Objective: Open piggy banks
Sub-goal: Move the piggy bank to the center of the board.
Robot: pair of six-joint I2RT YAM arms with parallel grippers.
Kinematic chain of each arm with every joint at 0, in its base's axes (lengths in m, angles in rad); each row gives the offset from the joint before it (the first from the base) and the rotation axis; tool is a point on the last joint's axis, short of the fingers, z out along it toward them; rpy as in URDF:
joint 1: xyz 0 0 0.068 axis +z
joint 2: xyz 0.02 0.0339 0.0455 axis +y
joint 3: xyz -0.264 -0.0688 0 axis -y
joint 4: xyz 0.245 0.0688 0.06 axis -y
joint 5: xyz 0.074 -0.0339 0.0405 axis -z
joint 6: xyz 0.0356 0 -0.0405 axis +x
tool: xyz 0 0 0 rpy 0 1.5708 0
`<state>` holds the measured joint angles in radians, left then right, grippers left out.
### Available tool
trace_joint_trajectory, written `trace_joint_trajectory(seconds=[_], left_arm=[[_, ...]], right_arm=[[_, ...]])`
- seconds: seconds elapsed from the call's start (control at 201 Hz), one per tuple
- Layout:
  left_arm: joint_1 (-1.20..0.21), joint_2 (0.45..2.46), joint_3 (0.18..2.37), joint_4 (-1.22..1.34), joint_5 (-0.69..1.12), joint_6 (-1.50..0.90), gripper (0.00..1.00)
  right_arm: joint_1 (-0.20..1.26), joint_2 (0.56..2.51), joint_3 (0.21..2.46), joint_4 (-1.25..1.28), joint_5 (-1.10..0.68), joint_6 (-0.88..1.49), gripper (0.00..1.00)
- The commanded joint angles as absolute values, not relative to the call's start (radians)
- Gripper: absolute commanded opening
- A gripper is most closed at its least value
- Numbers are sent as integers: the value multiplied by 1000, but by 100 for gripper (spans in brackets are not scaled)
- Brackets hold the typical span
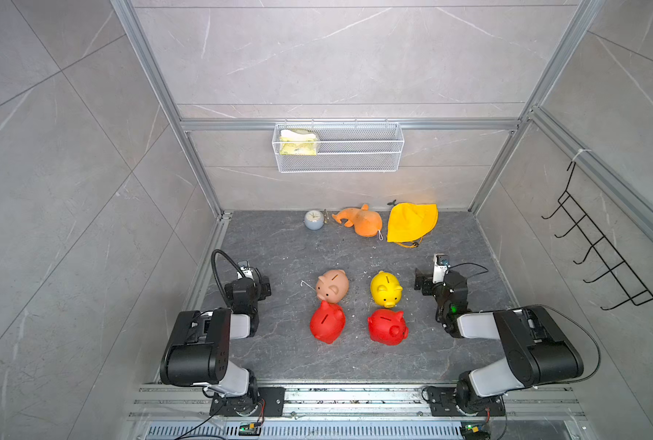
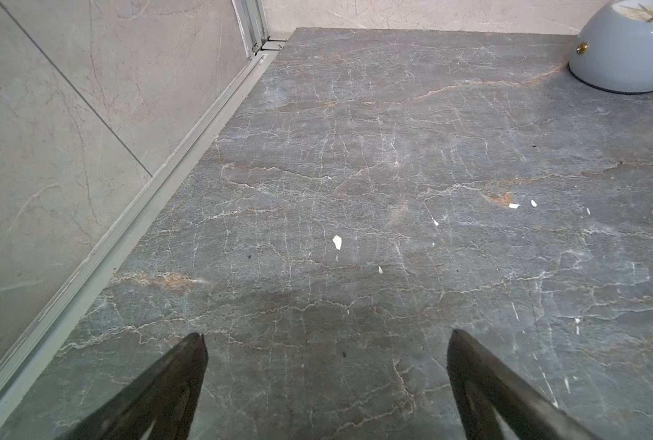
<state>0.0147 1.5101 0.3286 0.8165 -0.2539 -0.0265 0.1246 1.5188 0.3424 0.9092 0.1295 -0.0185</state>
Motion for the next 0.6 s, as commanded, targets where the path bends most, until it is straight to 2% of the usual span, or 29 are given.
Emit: trace_joint_trajectory(seconds=[0.0, 0.592], left_arm=[[15, 1503, 351, 871, -248, -40, 100], [15, 1503, 349, 874, -247, -40, 100]], right_arm=[[122, 1525, 356, 898, 120, -5, 100], [122, 1525, 357, 895, 119, -4, 100]])
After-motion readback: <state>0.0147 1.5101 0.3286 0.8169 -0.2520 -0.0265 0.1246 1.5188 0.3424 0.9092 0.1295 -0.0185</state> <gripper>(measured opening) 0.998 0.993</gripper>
